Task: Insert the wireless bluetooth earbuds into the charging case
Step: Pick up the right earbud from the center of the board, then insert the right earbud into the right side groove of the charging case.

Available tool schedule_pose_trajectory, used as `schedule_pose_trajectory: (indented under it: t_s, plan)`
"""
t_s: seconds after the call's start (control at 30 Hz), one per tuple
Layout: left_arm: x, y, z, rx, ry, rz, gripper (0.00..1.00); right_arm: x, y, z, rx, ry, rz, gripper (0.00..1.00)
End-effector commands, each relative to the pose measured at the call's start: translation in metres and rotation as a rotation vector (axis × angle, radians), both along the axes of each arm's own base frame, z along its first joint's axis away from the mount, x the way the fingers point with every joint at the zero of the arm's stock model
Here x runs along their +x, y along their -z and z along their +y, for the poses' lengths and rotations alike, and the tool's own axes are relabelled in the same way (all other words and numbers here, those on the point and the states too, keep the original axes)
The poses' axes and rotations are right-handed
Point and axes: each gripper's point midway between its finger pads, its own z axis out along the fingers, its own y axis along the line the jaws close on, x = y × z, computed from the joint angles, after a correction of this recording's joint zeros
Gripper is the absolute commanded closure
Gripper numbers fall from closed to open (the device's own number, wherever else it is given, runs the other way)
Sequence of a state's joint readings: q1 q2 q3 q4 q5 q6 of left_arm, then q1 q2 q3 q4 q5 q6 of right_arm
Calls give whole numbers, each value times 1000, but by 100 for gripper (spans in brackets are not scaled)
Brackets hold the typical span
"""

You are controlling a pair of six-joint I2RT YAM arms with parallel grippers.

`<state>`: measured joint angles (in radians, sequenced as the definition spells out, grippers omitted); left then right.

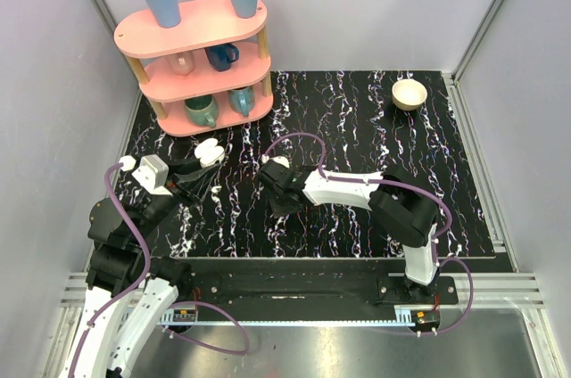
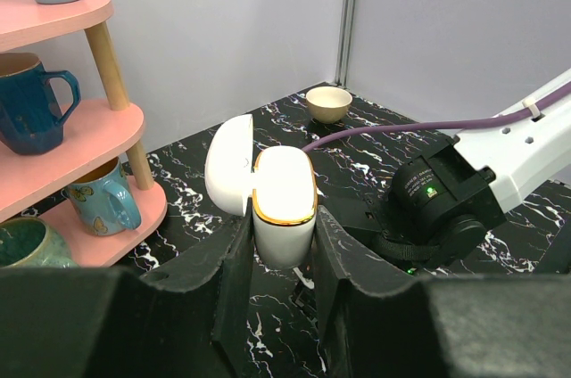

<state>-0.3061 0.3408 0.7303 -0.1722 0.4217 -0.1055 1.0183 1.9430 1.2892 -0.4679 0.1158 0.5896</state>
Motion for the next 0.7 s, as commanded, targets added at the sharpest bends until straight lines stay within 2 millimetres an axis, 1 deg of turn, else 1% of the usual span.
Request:
schedule_pose_trajectory:
  t_s: [0.0, 0.1, 0.2, 0.23, 0.27, 0.3, 0.33, 0.37, 0.4, 0.43, 0.47, 0.5, 0.57, 0.6, 0.67]
  plan:
    - [-1, -9, 0, -20, 2, -25, 100, 3, -8, 1, -4, -3, -23, 72]
    - [-1, -10, 1, -20, 0, -29, 100, 8, -15, 2, -2, -14, -55, 73]
    - [-1, -10, 0, -19, 3, -28, 100, 13, -19, 2, -5, -18, -81, 76]
    - [-1, -10, 0, -19, 5, -28, 100, 15, -25, 2, 4, -13, -101, 76]
    - [-1, -11, 0, -19, 5, -31, 100, 17, -30, 2, 10, -16, -116, 80]
    - [-1, -10, -1, -17, 8, -27, 100, 18, -34, 0, 12, -23, -134, 80]
    - [-1, -10, -1, -18, 10, -24, 100, 24, -51, 2, 42, -19, -179, 81]
    - [0, -9, -2, -16, 11, -20, 100, 26, -59, 0, 45, -34, -211, 81]
    - [0, -10, -3, -15, 17, -20, 100, 31, -72, 0, 60, -28, -247, 81]
    - [1, -10, -3, -15, 17, -18, 100, 38, -96, -3, 83, -19, -315, 82]
    - [1, -10, -4, -18, 21, -15, 100, 42, -108, -5, 75, -41, -367, 82]
    - [1, -11, -4, -22, 25, -18, 100, 50, -134, -11, 90, -23, -443, 82]
    - [3, -10, -6, -28, 32, -4, 100, 56, -162, -15, 93, -48, -536, 81]
    - [3, -12, -7, -30, 36, -2, 100, 61, -188, -19, 119, -26, -604, 81]
    - [5, -13, -9, -30, 46, 13, 100, 65, -213, -25, 123, -38, -684, 81]
